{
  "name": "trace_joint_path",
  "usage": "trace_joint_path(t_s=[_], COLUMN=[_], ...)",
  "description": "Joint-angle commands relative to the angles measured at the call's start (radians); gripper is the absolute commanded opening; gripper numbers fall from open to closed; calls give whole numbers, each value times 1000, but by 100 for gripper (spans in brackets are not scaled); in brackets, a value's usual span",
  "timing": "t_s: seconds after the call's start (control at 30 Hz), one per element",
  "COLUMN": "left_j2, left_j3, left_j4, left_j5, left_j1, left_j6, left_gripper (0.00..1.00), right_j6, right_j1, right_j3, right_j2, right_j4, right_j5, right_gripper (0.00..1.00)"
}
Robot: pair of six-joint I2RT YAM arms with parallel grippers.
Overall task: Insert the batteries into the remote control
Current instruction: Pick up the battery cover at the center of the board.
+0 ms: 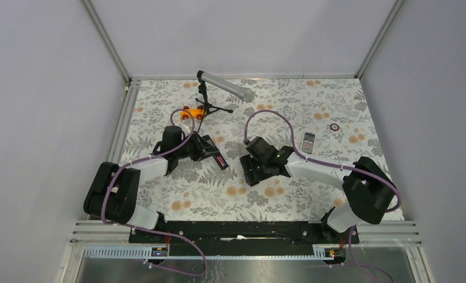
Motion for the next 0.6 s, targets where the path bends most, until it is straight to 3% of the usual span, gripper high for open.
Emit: trace_joint_path(t_s=[0.0,0.17,0.37,0.5,0.57], left_j2=[17,25,-16,-99,-143], left_j3=[-28,-47,-65,-62,-64], left_j4=[121,174,155,62,25], left_j5=[-78,-91,-138,-204,-223], left_j1=[-11,-21,-23,-13,3], left_j6=[-32,-79,-77,-34,-28], left_gripper=[13,14,16,20,21], right_j6=[-17,-32,-206,-340,-458], right_j1=[-6,-6,17,35,39], right_j3=[10,5,0,21,24], right_j2=[9,31,43,45,51], right_j4=[35,11,42,46,45], right_j5=[51,44,-56,-18,-71], right_gripper=[69,68,50,52,55])
